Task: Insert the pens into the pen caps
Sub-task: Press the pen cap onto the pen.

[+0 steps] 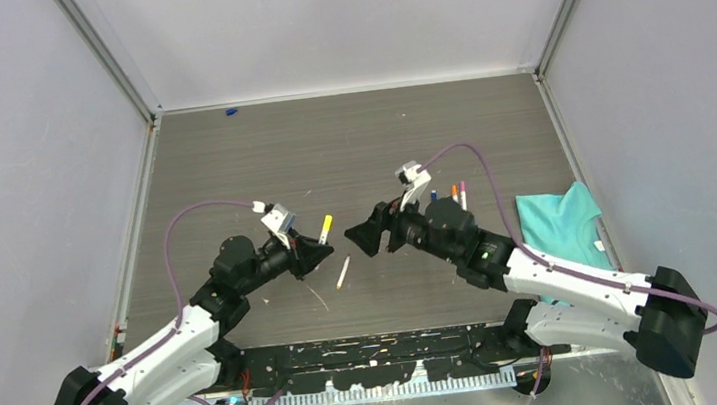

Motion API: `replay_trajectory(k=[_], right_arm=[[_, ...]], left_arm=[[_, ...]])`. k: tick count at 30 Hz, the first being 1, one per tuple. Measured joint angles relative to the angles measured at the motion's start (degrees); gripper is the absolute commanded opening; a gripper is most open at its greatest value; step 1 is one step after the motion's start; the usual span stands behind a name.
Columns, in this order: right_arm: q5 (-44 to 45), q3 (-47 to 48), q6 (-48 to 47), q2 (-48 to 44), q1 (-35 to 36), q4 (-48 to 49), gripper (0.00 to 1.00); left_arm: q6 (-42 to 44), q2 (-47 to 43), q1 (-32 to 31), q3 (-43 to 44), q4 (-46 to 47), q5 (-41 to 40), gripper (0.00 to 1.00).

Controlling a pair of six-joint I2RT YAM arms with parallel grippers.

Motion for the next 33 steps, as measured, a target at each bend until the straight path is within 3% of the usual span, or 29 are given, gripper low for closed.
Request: replay_trajectory(k=[6,12,22,33], right_arm=[[-19.6,1.5,-0.6,1.2,-13.1,0.5,0.81],[-31.4,4.4,-0.1,8.3,-14.4,3.3,0.71],[-35.4,5.8,0.4,12.5,-14.4,4.5,0.47],[-36.6,5.8,1.0,14.0,-14.4,6.1,0.34]], left_arm=[[0.0,2.6,-0.2,-0.9,3.3,5.3,0.0],[0.0,4.3,-2.5,-0.9,5.9,8.7,0.0],[0.9,5.9,-5.0,-0.9,6.4,9.7,0.0],[1.0,5.8,-5.2,-0.9,6.8,9.7,0.0]])
